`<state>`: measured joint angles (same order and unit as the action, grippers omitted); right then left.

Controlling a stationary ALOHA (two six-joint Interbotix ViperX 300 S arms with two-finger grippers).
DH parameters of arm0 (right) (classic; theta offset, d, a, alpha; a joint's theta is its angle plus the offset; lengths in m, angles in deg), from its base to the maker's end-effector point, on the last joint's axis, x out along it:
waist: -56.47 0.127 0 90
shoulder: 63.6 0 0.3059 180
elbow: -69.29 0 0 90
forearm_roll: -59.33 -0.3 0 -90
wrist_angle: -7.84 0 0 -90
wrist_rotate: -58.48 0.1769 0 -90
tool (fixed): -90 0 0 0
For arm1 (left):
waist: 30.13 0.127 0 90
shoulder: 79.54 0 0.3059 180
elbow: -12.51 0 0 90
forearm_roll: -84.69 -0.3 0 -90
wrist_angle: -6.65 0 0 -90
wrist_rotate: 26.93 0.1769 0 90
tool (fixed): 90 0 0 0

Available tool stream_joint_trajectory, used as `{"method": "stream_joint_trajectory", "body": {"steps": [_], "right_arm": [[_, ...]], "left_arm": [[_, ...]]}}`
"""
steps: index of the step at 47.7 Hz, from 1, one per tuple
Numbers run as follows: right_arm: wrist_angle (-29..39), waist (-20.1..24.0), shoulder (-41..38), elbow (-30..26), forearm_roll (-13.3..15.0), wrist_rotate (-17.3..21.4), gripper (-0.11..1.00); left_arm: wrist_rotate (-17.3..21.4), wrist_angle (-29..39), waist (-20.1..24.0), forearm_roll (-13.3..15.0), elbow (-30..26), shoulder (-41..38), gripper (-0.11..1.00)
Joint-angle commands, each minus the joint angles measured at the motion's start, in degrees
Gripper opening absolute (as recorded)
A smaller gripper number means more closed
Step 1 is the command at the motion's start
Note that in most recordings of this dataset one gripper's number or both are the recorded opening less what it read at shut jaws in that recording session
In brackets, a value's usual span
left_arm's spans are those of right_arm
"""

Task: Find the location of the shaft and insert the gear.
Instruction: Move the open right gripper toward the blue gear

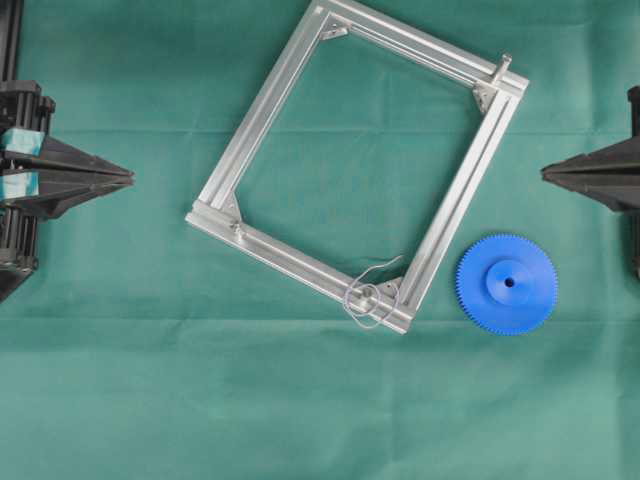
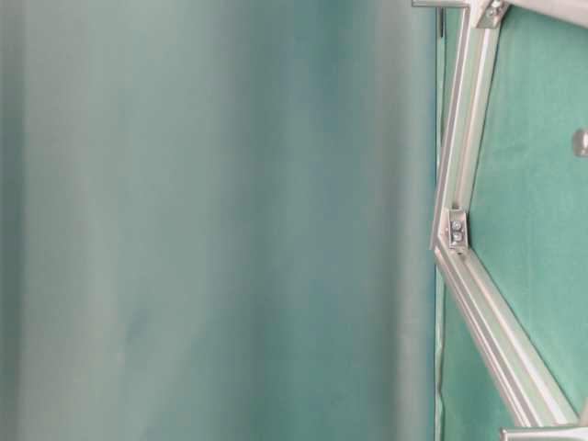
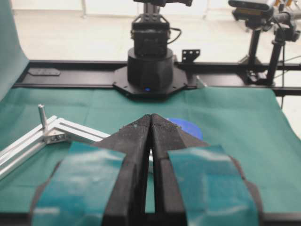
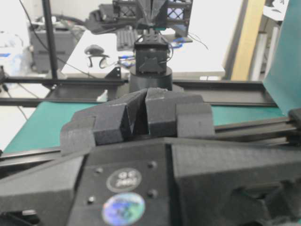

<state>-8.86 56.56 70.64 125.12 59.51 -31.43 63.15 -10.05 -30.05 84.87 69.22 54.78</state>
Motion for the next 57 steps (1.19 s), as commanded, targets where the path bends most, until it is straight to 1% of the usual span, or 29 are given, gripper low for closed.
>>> {"method": "stream_joint_trajectory", "body": {"steps": [1,4,8,13,16,22,25,27,37,39,42,49,57], "right_arm": [[0.44,-0.35,-0.53,-1.14,-0.09,0.09,0.00],[4.04,-0.35,-0.53,-2.11,-0.09,0.26,0.01],[13.10,-0.18,-0.44,-4.83,0.00,0.88,0.01],[21.71,0.44,-0.53,-7.12,-0.09,1.85,0.01],[26.10,0.70,-0.53,-8.09,-0.09,2.55,0.01],[31.64,0.88,-0.44,-8.70,-0.26,4.13,0.06],[34.45,1.14,-0.35,-8.96,-0.35,5.27,0.12],[37.35,1.58,-0.44,-9.14,-0.44,6.33,0.21],[46.23,5.36,-1.85,-9.84,-1.05,11.25,0.81],[47.11,5.89,-2.46,-10.02,-1.05,11.95,0.88],[48.52,6.42,-3.25,-10.20,-1.14,13.01,0.93],[53.00,7.03,-5.10,-10.46,-1.14,14.77,0.93],[54.23,8.09,-7.38,-10.46,-1.14,15.38,0.93]], "left_arm": [[0.70,0.53,0.09,0.44,-2.02,-0.79,0.01],[0.88,0.88,0.09,0.62,-2.02,-0.79,0.01],[0.79,2.02,0.18,0.88,-2.02,-0.97,0.01],[0.62,3.69,0.18,0.88,-2.02,-0.88,0.01],[0.62,4.31,0.09,0.88,-2.02,-0.88,0.01],[0.70,4.83,0.09,0.88,-2.02,-0.88,0.01],[0.88,5.01,0.18,0.88,-1.93,-0.88,0.01],[0.88,5.01,0.18,0.88,-2.02,-0.88,0.01],[0.97,5.36,0.53,0.88,-2.02,-0.88,0.01],[0.97,5.36,0.53,0.88,-1.93,-0.97,0.01],[0.97,5.36,0.53,0.88,-1.93,-0.97,0.01],[0.97,5.36,0.70,0.88,-2.02,-0.97,0.01],[0.88,5.36,1.14,0.88,-1.93,-0.97,0.01]]}}
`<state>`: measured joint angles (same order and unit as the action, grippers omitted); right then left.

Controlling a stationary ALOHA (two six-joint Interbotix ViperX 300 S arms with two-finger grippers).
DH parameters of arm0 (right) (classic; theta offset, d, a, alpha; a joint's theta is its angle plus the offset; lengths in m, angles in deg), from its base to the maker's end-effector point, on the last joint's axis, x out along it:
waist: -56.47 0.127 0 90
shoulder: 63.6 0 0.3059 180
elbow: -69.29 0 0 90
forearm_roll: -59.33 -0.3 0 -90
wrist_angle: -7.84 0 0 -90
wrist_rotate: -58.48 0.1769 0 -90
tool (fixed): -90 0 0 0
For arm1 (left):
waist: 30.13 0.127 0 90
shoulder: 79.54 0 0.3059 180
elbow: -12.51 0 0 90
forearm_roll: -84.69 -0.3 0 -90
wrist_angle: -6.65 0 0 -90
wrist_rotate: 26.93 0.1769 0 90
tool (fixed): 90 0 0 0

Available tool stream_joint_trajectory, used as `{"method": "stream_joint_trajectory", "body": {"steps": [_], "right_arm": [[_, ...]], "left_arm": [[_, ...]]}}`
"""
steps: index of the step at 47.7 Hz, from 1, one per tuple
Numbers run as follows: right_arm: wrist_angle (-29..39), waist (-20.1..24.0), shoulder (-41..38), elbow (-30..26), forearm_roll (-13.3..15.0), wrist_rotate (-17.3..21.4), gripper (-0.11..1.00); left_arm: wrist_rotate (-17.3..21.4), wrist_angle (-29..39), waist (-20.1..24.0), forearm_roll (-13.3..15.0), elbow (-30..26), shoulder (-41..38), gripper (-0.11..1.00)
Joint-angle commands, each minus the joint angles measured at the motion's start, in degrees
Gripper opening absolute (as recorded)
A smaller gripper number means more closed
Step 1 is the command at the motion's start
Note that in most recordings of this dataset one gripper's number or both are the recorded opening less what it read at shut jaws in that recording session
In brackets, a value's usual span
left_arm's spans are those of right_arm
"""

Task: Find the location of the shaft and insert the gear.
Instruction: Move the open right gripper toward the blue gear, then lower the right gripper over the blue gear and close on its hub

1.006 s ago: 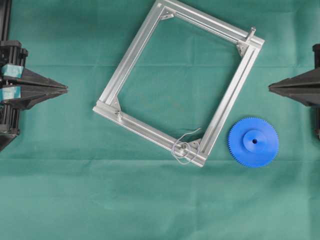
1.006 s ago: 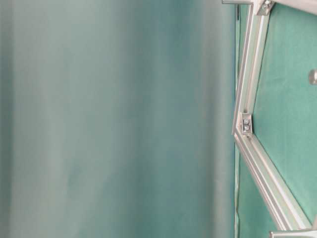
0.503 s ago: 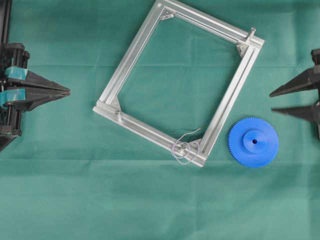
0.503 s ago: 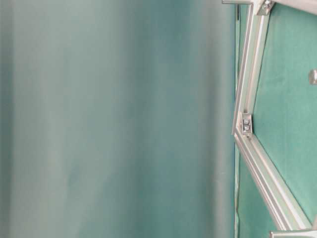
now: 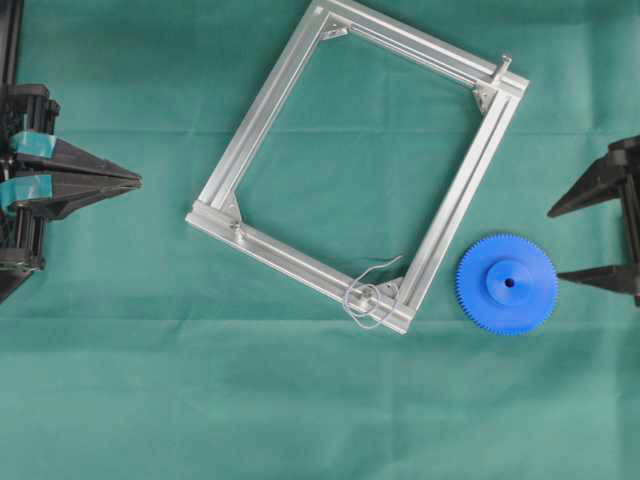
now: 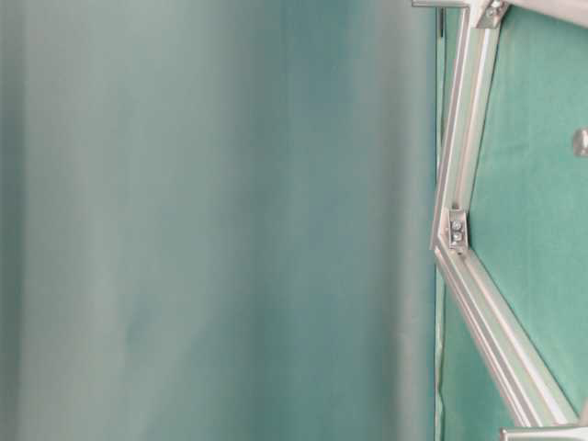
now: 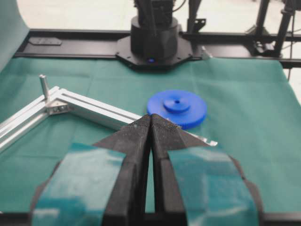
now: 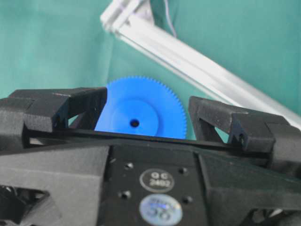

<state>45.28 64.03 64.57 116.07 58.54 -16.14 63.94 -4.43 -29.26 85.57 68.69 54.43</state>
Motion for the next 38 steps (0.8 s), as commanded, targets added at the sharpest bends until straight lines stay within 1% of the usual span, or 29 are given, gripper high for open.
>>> {"method": "stream_joint_trajectory", "body": {"steps": [1,12,26,31,38], "right_arm": [[-0.09,0.79,-1.76,-1.32,-0.18,0.09,0.93],[-0.62,2.02,-9.23,-1.32,-0.18,0.18,0.93],[-0.44,2.29,-23.91,-3.43,-0.18,0.18,0.93],[-0.88,2.46,-27.77,-4.39,-0.18,0.18,0.93],[-1.85,2.64,-31.11,-4.48,-0.18,0.18,0.93]], "left_arm": [[0.09,-0.26,0.35,0.18,-1.41,-0.62,0.01],[0.09,-0.26,0.44,0.18,-1.41,-0.70,0.01],[0.09,-0.26,0.44,0.18,-1.23,-0.70,0.01],[0.09,-0.26,0.44,0.18,-1.14,-0.70,0.01],[0.09,-0.18,0.44,0.18,-1.14,-0.79,0.01]]}}
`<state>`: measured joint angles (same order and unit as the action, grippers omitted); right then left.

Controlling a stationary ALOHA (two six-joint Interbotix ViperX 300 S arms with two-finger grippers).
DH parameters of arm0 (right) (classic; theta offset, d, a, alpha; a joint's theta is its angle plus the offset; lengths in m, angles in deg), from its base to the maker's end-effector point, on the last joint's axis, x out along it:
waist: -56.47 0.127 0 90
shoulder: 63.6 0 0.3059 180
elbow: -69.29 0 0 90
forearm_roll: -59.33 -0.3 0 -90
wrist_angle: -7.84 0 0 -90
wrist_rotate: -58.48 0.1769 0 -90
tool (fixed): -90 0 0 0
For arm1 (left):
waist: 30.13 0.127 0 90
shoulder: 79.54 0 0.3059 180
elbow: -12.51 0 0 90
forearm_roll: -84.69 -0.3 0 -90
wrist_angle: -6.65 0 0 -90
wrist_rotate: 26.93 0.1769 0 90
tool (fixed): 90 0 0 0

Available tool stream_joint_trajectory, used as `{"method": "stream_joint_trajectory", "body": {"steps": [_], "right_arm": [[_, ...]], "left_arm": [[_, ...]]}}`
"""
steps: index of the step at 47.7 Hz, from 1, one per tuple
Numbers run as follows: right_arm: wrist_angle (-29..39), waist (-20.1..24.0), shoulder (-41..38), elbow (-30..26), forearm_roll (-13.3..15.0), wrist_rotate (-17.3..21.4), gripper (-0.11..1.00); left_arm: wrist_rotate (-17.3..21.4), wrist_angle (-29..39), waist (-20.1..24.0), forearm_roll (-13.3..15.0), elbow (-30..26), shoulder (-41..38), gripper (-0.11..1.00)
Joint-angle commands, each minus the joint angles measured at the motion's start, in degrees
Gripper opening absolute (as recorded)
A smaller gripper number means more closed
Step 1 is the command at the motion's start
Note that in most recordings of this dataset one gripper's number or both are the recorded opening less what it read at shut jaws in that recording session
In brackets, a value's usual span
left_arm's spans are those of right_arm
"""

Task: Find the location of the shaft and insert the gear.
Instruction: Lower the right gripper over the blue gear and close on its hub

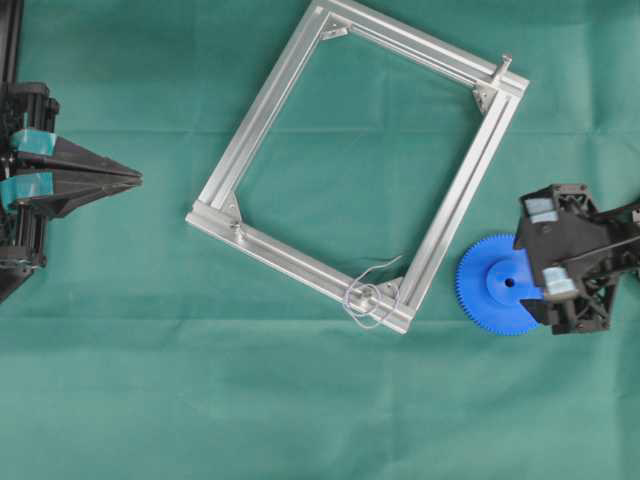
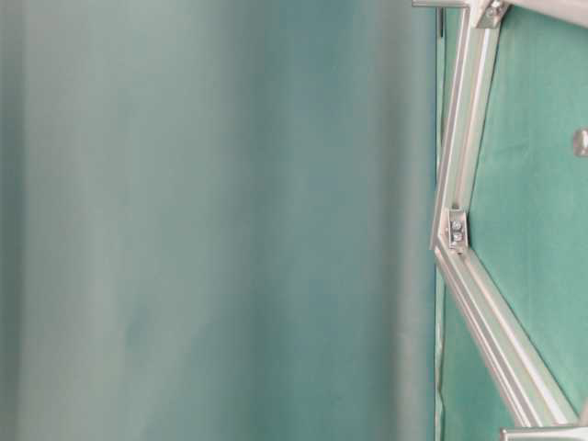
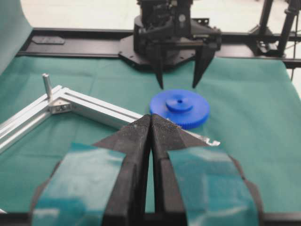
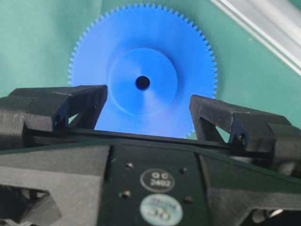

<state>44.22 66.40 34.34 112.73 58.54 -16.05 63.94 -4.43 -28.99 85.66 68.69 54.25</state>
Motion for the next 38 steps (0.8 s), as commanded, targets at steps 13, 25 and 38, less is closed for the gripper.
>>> {"method": "stream_joint_trajectory", "body": {"steps": [13,25,38], "right_arm": [[-3.34,0.62,-3.08,-0.97,-0.18,0.53,0.93],[-5.36,1.14,-5.01,-0.18,-0.09,2.81,0.93],[-6.77,1.58,-5.98,0.79,-0.09,4.39,0.93]], "left_arm": [[-0.09,0.35,0.18,0.09,-1.05,-0.62,0.01],[-0.09,0.35,0.18,0.09,-1.05,-0.62,0.01],[-0.18,0.62,0.18,0.09,-1.14,-0.53,0.01]]}}
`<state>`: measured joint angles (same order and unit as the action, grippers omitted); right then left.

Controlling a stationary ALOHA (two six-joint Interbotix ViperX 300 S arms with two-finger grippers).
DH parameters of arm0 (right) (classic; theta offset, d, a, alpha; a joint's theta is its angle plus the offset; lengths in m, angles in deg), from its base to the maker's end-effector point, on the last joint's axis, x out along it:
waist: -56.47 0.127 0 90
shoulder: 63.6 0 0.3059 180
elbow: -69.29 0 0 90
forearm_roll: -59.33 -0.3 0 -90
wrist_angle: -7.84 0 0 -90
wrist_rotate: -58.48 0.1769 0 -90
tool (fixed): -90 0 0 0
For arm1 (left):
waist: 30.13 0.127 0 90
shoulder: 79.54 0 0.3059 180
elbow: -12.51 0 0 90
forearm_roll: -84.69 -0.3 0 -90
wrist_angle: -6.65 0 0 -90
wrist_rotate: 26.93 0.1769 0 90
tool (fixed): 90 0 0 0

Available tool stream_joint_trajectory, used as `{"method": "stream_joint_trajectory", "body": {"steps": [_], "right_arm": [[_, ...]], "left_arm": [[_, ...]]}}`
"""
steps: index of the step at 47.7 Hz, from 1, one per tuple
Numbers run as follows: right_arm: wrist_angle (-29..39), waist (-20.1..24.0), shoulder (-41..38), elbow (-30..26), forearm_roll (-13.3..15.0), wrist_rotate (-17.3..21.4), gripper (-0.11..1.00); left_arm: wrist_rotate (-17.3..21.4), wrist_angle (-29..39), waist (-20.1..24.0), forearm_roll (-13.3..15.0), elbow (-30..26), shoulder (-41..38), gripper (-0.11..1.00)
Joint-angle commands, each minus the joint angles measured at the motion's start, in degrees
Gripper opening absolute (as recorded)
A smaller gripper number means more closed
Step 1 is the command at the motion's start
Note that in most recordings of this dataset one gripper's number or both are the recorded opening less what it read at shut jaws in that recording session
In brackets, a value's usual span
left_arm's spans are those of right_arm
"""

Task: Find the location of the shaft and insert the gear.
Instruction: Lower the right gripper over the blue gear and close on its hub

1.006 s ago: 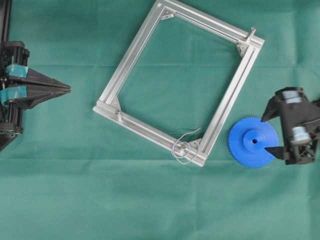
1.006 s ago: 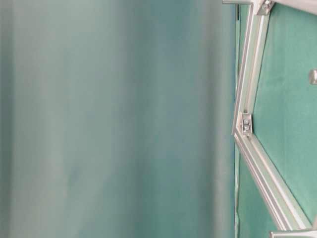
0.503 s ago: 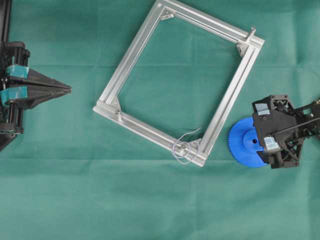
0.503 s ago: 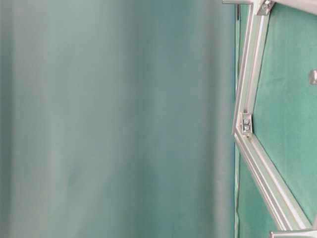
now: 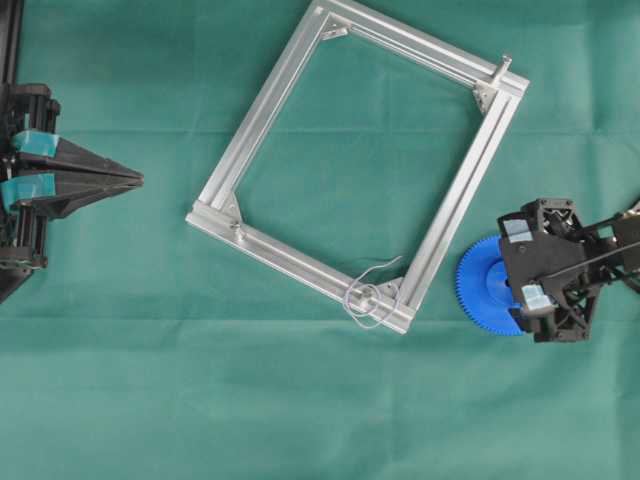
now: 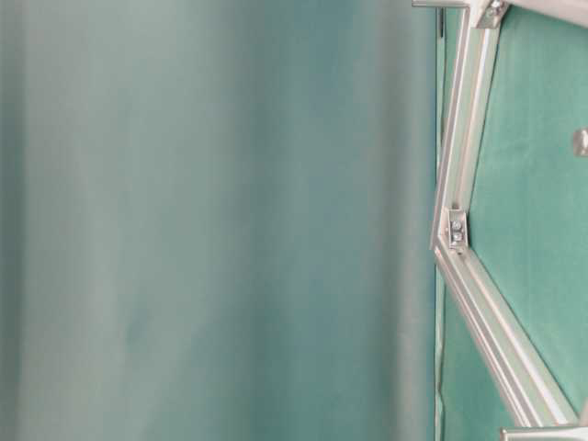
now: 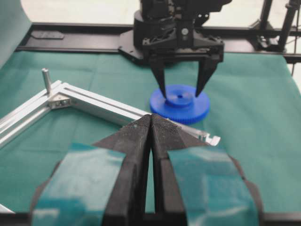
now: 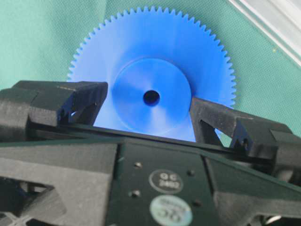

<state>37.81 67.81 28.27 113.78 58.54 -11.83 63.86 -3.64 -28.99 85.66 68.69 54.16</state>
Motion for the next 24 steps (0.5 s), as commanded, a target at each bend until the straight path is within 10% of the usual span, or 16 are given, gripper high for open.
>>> {"method": "stream_joint_trajectory", "body": {"steps": [1,24], "right_arm": [[-0.35,0.18,0.00,-0.18,-0.09,0.18,0.93],[-2.64,0.18,-0.97,0.53,0.00,0.26,0.93]], "left_arm": [[-0.09,-0.18,0.18,0.09,-1.05,-0.44,0.01],[-0.18,-0.18,0.18,0.09,-1.14,-0.44,0.01]]}}
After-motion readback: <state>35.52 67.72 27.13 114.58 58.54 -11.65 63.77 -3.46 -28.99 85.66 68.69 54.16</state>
